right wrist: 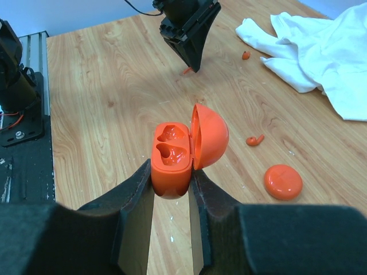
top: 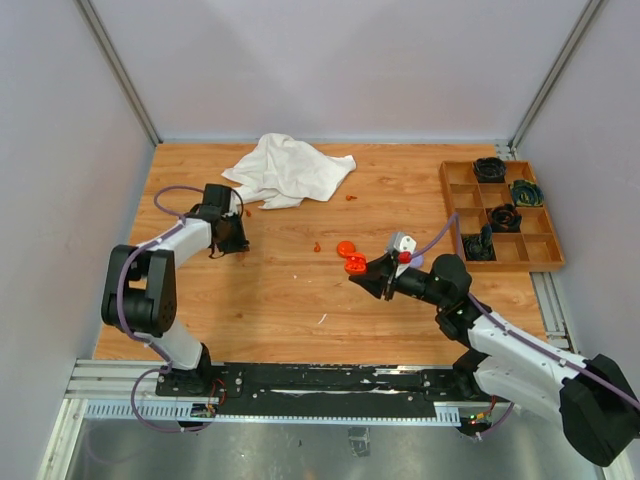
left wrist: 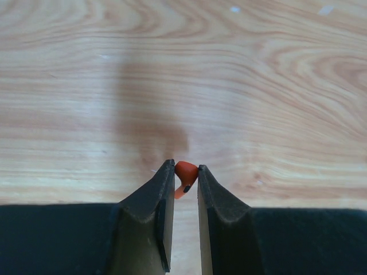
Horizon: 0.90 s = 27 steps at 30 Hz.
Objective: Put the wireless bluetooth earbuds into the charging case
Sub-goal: Pick up the earbud from the center of the board, then place the earbud in the charging case.
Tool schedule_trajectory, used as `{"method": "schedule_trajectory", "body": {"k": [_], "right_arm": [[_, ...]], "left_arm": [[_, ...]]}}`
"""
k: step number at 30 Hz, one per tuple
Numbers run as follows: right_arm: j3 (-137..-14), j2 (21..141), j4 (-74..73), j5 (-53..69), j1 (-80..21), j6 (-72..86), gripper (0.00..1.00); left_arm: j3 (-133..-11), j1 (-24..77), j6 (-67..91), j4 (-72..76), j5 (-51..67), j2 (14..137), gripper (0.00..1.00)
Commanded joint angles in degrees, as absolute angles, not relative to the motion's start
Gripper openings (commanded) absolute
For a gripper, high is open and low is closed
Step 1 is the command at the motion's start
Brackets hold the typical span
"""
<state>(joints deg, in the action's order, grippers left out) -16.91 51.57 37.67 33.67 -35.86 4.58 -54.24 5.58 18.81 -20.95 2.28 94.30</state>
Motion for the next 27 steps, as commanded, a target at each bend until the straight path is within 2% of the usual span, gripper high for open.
{"method": "schedule_trajectory", "body": {"k": [1, 15, 21, 27], "right_arm": [[-20.34, 52.63, 38.77, 35.35, -35.80, 3.44, 0.01], [-22.99, 53.17, 35.26, 29.69, -36.47, -0.49, 0.03], [-24.39, 54.21, 34.67, 28.54, -36.78, -3.87, 0.09], [-22.77, 54.49, 41.58, 27.21, -36.78, -4.46, 0.07]], "left_arm": [[-51.05, 10.42, 23.89, -12.85, 4.34, 86.72, 0.18], [-43.12, 30.05, 36.64, 0.52, -5.87, 67.05, 0.18], [-42.62, 38.46, 38.57, 5.65, -11.65, 63.14, 0.17], [-41.67, 45.84, 39.57, 11.83, -16.65, 60.04, 0.17]]}}
